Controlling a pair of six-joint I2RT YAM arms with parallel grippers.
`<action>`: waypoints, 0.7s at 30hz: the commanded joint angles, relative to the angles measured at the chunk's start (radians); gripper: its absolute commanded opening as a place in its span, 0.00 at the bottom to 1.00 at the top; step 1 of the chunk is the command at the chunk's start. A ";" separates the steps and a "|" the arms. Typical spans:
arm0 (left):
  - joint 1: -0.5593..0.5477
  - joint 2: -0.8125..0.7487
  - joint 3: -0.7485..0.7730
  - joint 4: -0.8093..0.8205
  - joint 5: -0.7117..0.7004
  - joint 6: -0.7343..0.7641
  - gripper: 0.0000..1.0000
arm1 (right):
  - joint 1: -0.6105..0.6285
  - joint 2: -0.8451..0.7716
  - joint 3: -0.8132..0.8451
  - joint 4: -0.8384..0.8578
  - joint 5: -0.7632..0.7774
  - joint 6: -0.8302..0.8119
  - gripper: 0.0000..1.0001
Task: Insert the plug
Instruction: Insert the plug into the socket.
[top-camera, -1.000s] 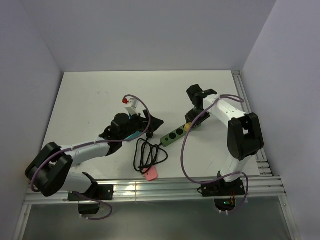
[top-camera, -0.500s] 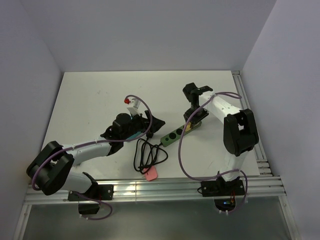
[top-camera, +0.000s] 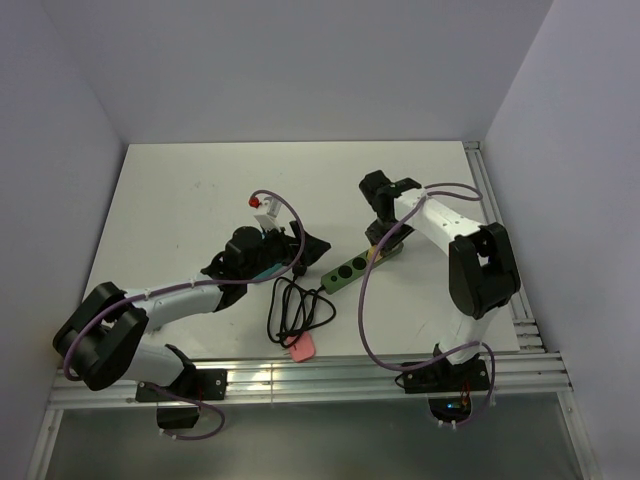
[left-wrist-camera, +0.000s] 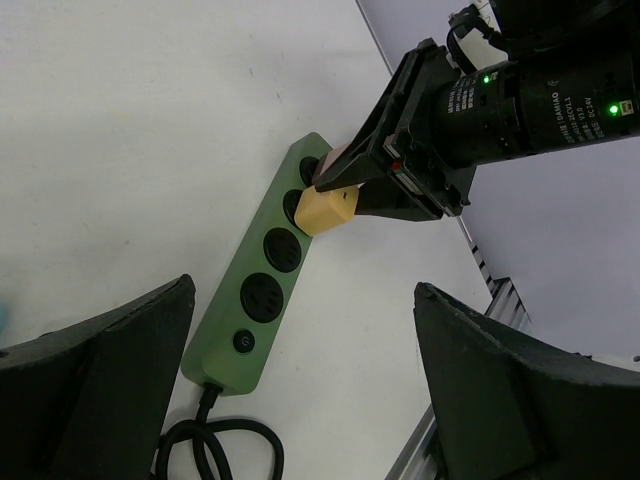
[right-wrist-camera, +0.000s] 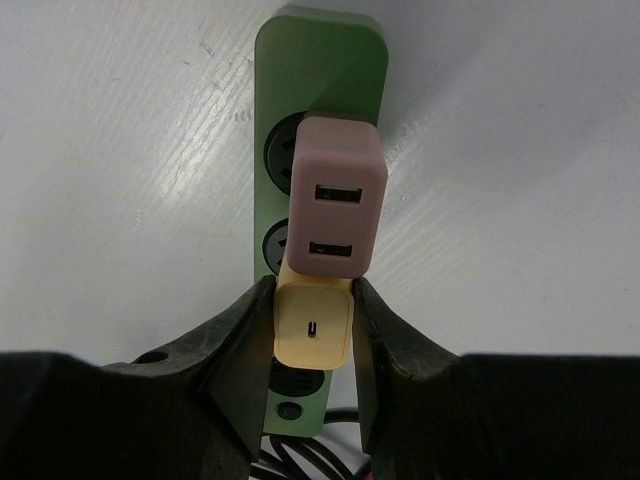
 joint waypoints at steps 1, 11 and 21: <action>-0.006 -0.016 0.033 0.020 0.017 0.026 0.96 | 0.010 0.050 -0.042 0.060 0.028 -0.041 0.04; -0.006 -0.024 0.027 0.035 0.031 0.028 0.94 | 0.016 -0.027 0.008 0.124 -0.003 -0.250 0.56; -0.006 -0.027 0.025 0.037 0.037 0.028 0.94 | 0.039 -0.111 0.001 0.162 0.031 -0.286 0.59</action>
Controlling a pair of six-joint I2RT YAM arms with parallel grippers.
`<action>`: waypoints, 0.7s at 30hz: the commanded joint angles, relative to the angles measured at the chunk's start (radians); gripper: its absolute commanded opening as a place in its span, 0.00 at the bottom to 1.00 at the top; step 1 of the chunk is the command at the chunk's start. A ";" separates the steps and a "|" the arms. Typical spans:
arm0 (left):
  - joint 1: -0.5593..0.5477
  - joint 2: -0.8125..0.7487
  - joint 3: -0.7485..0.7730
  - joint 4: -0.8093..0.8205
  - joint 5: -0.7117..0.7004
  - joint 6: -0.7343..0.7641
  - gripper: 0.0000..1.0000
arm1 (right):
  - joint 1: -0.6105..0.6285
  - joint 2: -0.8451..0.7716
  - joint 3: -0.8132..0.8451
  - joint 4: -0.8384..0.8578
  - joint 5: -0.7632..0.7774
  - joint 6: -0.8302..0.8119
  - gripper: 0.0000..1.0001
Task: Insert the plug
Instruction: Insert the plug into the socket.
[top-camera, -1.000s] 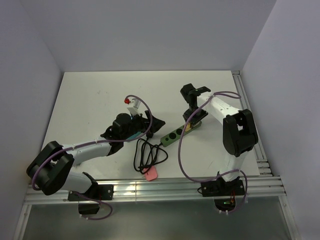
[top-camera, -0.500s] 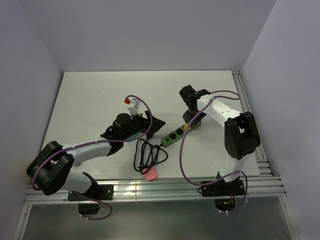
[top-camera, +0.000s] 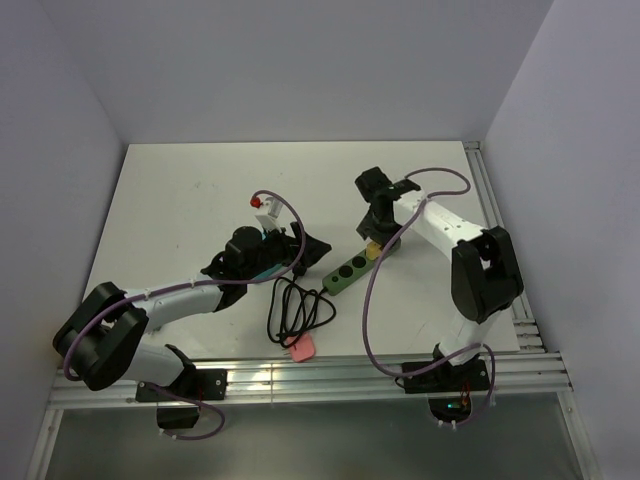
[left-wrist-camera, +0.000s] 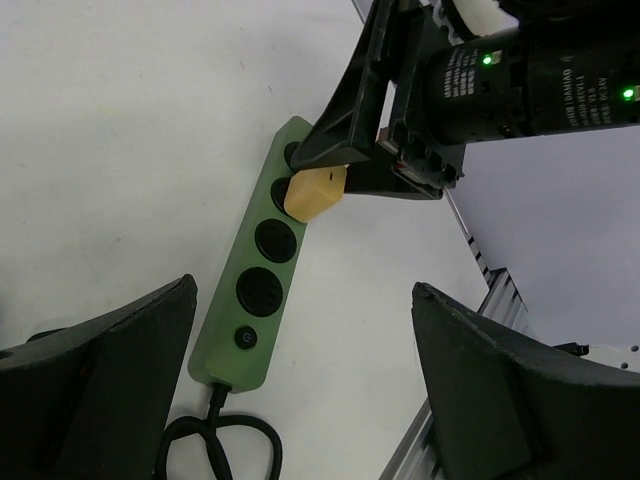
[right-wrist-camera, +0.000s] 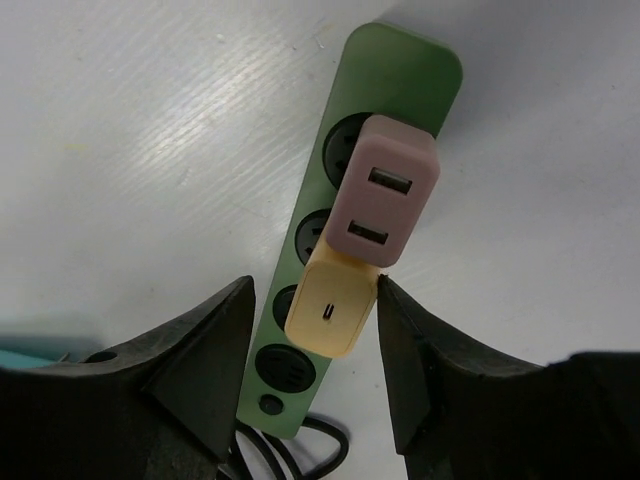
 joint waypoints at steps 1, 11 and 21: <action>-0.006 -0.027 0.025 0.033 0.017 0.021 0.94 | 0.011 -0.096 0.010 0.055 0.028 -0.033 0.60; -0.006 -0.063 0.028 -0.015 -0.020 0.033 0.98 | 0.045 -0.309 -0.049 0.069 0.063 -0.086 0.63; 0.051 -0.168 0.085 -0.349 -0.224 0.009 1.00 | 0.137 -0.592 -0.367 0.561 -0.162 -0.323 0.57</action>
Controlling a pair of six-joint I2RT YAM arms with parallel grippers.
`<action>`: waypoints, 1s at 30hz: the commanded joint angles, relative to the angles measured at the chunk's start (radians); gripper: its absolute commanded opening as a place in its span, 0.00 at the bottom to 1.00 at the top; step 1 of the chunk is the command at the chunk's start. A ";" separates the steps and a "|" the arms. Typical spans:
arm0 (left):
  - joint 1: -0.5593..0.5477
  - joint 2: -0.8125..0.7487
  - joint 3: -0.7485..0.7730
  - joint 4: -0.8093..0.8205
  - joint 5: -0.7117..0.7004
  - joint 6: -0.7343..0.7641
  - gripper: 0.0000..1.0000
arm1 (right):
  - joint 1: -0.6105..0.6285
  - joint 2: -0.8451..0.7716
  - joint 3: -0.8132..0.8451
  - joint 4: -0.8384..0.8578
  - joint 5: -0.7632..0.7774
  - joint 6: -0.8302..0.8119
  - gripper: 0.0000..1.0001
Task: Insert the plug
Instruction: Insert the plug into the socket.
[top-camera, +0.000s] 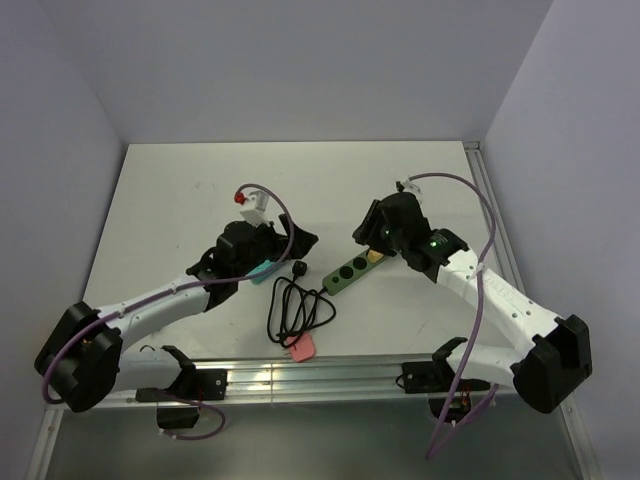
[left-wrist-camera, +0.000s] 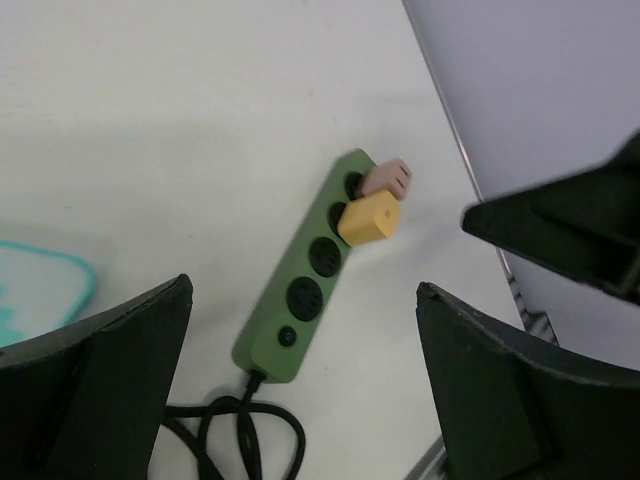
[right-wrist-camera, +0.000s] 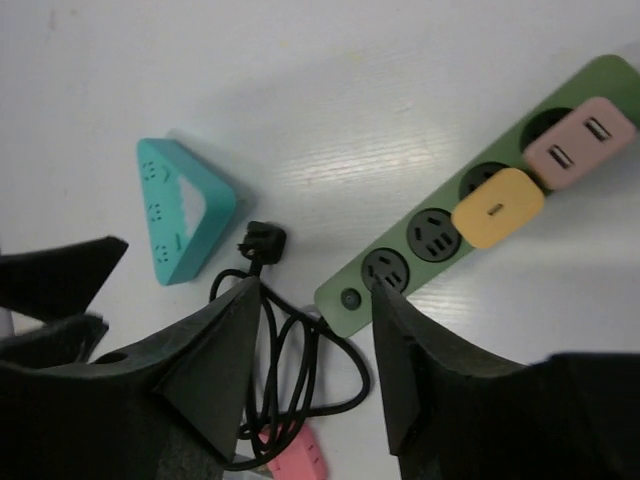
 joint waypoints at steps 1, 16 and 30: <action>0.045 -0.053 0.064 -0.161 -0.141 -0.011 1.00 | 0.035 0.007 0.007 0.168 -0.046 -0.082 0.54; 0.265 0.054 0.178 -0.507 -0.155 -0.102 1.00 | 0.135 0.152 0.086 0.159 -0.099 -0.160 0.93; 0.305 -0.038 0.133 -0.464 -0.151 -0.117 0.99 | 0.564 0.268 0.140 -0.074 0.117 -0.219 0.88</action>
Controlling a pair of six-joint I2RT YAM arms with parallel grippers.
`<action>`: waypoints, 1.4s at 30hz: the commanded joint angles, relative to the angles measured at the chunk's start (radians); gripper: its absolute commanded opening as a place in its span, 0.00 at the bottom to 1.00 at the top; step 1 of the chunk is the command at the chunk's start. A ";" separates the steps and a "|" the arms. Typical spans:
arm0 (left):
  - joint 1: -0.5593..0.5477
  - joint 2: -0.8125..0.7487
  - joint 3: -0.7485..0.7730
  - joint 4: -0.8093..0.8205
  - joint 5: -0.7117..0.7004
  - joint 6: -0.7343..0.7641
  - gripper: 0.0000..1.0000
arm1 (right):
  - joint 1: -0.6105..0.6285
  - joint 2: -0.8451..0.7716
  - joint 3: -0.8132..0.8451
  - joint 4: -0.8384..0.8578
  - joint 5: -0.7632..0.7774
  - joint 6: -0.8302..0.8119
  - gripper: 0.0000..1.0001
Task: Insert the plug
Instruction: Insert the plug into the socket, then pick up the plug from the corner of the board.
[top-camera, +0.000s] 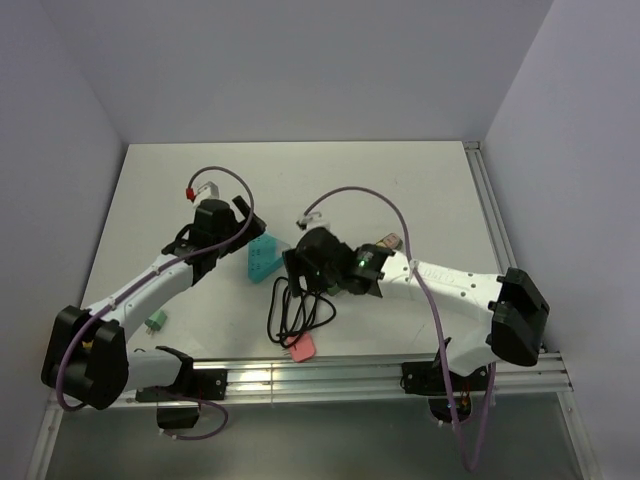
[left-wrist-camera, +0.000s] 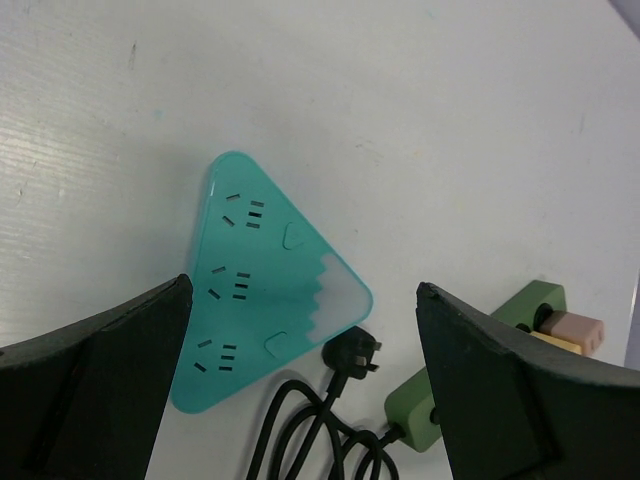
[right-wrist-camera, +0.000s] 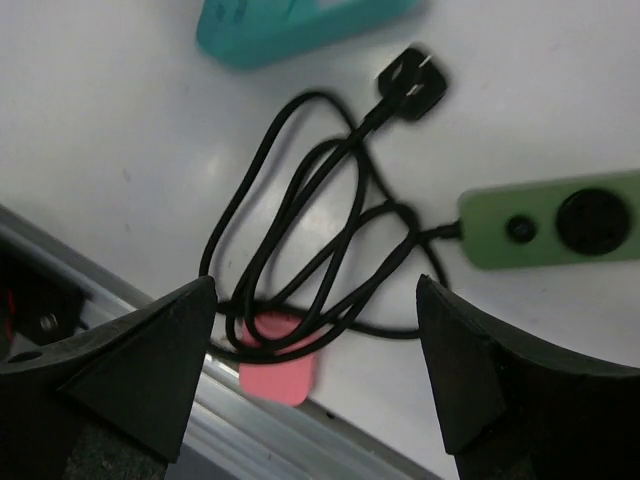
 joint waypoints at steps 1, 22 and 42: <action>0.003 -0.069 -0.004 0.034 0.025 -0.010 0.99 | 0.130 -0.036 -0.083 -0.060 0.081 0.029 0.88; 0.005 0.112 0.304 -0.623 -0.526 -0.335 0.99 | 0.042 -0.063 0.052 0.080 0.120 -0.047 0.91; 0.226 -0.311 0.089 -0.841 -0.565 -0.536 0.99 | -0.089 -0.223 -0.262 0.470 -0.196 -0.067 0.91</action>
